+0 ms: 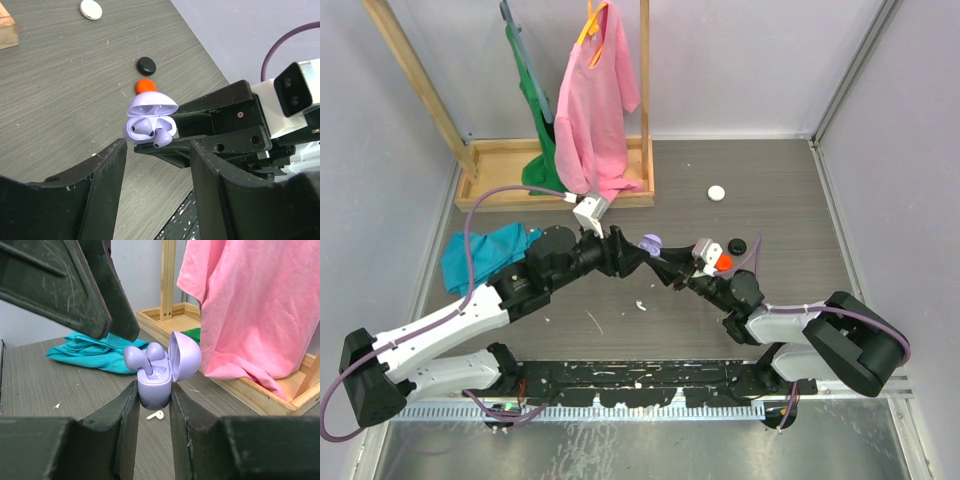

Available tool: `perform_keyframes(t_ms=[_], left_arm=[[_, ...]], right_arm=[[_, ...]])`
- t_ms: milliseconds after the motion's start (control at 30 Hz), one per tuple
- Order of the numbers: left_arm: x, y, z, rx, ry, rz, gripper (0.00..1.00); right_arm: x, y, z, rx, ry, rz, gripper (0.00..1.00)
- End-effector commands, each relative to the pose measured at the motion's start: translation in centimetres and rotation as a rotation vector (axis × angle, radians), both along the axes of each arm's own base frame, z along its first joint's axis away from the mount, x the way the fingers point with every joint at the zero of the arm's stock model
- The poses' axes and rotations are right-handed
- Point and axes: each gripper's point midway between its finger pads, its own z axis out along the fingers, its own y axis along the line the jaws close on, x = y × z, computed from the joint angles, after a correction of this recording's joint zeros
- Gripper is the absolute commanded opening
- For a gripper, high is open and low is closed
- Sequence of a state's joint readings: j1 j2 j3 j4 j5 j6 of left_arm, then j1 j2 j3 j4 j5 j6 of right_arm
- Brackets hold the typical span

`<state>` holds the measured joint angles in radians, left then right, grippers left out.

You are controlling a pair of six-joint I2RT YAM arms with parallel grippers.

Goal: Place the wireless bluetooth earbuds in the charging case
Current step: Place the earbud in the charging case.

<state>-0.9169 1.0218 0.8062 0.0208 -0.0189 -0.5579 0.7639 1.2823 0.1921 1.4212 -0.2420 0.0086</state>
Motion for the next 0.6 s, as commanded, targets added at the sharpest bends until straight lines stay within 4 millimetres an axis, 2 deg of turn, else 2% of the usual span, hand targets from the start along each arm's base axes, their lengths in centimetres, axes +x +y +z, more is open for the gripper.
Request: perform_keyframes(t_ms=[0,233,567], left_arm=[[-0.5,0.0,2.7,-0.005,-0.037,-0.040,0.55],[-1.3,-1.9,2.7,-0.023,-0.015,-0.137,0.55],[-1.8,-3.1,2.9,-0.046,0.003,-0.198,0.54]], right_arm=[[-0.4,-0.2,3.1,0.068,-0.084,0.003,0.01],[-0.4,-0.1,3.1,0.071,-0.080,0.010,0.01],[-0.5,-0.2,3.1,0.070,-0.081,0.012,0.01]])
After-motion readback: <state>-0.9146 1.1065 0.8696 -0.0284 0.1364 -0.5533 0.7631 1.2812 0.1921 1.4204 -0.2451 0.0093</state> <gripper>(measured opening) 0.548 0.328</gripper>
